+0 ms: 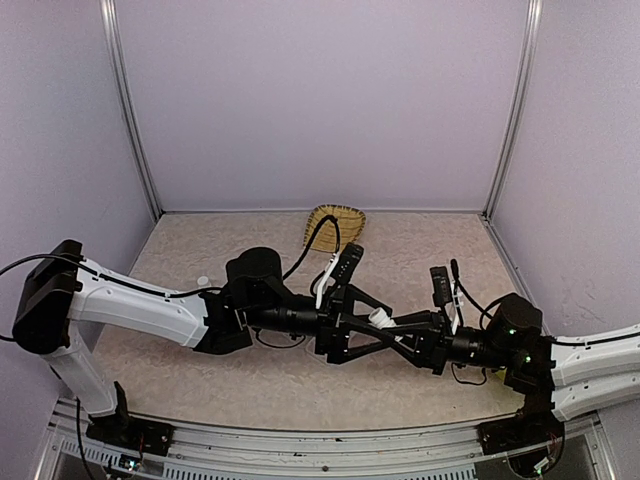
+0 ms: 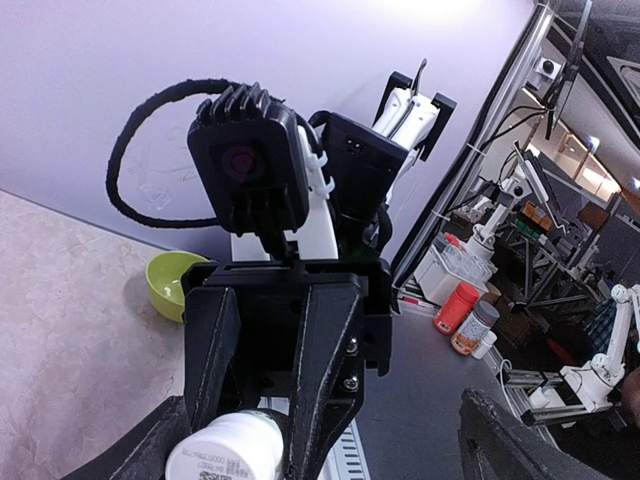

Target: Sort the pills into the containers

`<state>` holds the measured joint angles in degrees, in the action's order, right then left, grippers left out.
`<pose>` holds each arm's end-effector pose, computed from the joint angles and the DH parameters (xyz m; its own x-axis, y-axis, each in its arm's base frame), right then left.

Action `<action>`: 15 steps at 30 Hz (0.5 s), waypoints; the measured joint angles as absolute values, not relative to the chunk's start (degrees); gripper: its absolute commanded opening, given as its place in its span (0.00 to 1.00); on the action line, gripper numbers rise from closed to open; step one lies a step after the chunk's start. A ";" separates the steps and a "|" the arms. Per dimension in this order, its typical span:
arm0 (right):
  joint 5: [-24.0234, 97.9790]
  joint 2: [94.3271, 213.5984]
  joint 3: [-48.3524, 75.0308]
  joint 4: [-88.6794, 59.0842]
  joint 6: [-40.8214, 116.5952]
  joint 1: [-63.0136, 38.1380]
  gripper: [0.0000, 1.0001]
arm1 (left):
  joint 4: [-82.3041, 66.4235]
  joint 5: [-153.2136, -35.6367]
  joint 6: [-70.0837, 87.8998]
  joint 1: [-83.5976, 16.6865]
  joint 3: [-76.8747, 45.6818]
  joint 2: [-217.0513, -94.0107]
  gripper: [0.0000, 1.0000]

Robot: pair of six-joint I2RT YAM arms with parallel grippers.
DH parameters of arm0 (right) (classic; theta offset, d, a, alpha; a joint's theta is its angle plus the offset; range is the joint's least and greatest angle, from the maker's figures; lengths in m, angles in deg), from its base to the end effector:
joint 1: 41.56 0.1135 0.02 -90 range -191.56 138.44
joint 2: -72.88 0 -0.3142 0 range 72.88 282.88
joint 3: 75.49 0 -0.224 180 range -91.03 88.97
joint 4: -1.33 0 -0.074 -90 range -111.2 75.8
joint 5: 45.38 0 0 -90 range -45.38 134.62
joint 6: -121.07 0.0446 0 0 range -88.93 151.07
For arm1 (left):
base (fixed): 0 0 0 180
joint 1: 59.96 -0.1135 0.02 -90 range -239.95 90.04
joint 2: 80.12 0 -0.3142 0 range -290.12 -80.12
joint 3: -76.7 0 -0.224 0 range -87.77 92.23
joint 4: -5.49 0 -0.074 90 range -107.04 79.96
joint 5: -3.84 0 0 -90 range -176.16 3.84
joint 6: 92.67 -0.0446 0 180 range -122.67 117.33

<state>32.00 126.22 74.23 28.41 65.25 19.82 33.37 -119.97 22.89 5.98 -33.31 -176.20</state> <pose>0.0660 0.1414 0.2860 -0.5121 0.2060 -0.8338 -0.8139 0.1938 0.5477 0.1263 -0.3438 0.3309 -0.4137 0.0472 -0.9092 0.8945 -0.1649 -0.4156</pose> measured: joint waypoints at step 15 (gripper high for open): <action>29.85 128.54 74.38 30.57 64.98 19.75 0.17 | 32.68 -120.58 22.89 6.00 -33.31 -176.20 0.89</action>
<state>29.85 128.54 74.38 30.57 64.98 19.75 32.68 -120.58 22.89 6.00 -33.31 -176.20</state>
